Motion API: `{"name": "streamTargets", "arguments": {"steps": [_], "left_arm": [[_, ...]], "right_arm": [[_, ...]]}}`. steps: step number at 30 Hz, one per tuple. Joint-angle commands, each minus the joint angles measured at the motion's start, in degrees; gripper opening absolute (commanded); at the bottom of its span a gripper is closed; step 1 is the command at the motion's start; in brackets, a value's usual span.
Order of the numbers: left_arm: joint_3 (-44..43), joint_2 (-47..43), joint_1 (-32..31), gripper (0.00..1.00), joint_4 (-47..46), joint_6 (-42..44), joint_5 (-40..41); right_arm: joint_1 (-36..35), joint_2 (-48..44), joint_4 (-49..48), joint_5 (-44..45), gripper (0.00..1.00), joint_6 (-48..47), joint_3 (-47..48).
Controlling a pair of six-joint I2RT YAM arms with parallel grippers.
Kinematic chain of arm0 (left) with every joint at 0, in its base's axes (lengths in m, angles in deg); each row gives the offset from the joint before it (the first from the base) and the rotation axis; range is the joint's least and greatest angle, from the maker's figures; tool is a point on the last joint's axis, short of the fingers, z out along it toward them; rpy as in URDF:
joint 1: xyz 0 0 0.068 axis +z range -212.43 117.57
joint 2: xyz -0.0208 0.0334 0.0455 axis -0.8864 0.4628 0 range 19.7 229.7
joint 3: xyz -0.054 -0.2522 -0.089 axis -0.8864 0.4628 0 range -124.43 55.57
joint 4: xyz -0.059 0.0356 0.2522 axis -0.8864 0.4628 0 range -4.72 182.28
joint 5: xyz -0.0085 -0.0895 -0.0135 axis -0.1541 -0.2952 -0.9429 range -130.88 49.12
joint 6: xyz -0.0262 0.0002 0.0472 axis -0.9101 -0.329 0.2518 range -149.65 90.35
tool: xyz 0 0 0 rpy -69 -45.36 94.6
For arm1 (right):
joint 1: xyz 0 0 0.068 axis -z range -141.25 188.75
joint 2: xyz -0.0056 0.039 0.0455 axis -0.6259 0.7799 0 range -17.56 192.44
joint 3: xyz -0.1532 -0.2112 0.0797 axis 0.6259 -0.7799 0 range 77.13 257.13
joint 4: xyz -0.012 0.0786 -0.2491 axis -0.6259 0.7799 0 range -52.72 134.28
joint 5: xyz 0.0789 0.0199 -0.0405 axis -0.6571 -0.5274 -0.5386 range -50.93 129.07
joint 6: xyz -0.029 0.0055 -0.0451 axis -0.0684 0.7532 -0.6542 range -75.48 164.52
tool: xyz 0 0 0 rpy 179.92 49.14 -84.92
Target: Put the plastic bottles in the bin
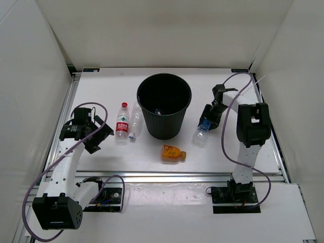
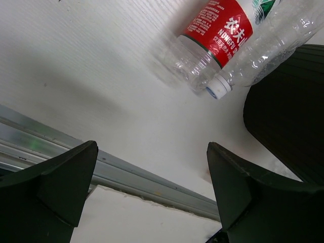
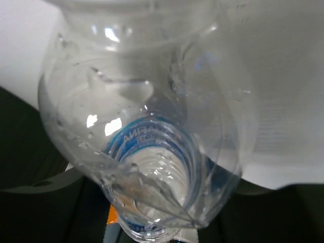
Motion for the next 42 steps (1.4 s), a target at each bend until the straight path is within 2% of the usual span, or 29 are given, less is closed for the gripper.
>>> {"name": "streamTargets", "arguments": {"steps": [1, 3, 7, 10, 14, 15, 16, 18, 20, 22, 25, 29, 32, 34, 42], "left_arm": [[-1.0, -0.8, -0.2, 1.00, -0.6, 1.1, -1.3], [-1.0, -0.8, -0.2, 1.00, -1.3, 1.8, -2.0], [-0.3, -2.0, -0.2, 1.00, -5.9, 3.1, -6.4], [0.8, -2.6, -0.2, 1.00, -8.6, 3.1, -8.6], [2.2, -0.4, -0.2, 1.00, -12.4, 3.6, -11.6], [2.2, 0.7, -0.2, 1.00, -12.9, 4.1, -11.6], [2.2, 1.7, -0.2, 1.00, -12.9, 4.1, -11.6], [2.7, 3.2, -1.1, 1.00, -14.2, 4.1, -7.8], [2.0, 4.6, -1.6, 1.00, -16.1, 4.8, -5.3], [0.4, 5.8, -2.6, 1.00, -16.1, 5.5, -0.7], [-0.8, 7.8, -2.6, 1.00, -18.4, 6.8, 2.2], [-2.8, 11.9, -3.5, 1.00, -21.9, 9.7, 1.5], [-4.3, 14.9, -6.1, 1.00, -24.8, 13.7, 6.8], [-4.8, 17.7, -6.9, 1.00, -26.6, 17.6, 6.9], [-8.8, 28.8, -8.7, 1.00, -31.7, 17.8, 5.7]], "right_arm": [[0.1, -6.9, 1.8, -0.9, 0.51, -0.6, 1.7], [0.9, -11.7, 2.8, -0.7, 0.47, 1.2, 2.2], [1.7, -28.8, 4.4, -0.7, 0.45, 6.4, 5.9], [0.7, -34.7, 0.8, -0.7, 0.46, 8.0, 13.6], [-5.9, -29.0, 1.8, -0.1, 0.46, 3.0, 33.2], [-7.4, -24.6, 1.8, 0.4, 0.46, 1.6, 37.5], [-9.2, -22.2, 1.8, 0.4, 0.45, -0.2, 45.8], [-14.9, -15.1, 3.0, 3.4, 0.45, -4.4, 54.2], [-21.0, -12.2, 3.0, 7.1, 0.52, -7.0, 58.2], [-25.9, -10.9, 3.0, 12.7, 0.73, -10.1, 56.0], [-29.3, -11.7, 4.4, 13.3, 1.00, -10.1, 50.5], [-29.9, -15.8, 4.4, 16.5, 1.00, -10.1, 47.4], [-29.3, -18.3, 4.4, 16.5, 1.00, -11.4, 47.4], [-28.7, -20.3, 4.4, 16.5, 1.00, -11.9, 47.4], [-28.1, -28.9, 7.9, 18.7, 1.00, -12.5, 40.4]]}}
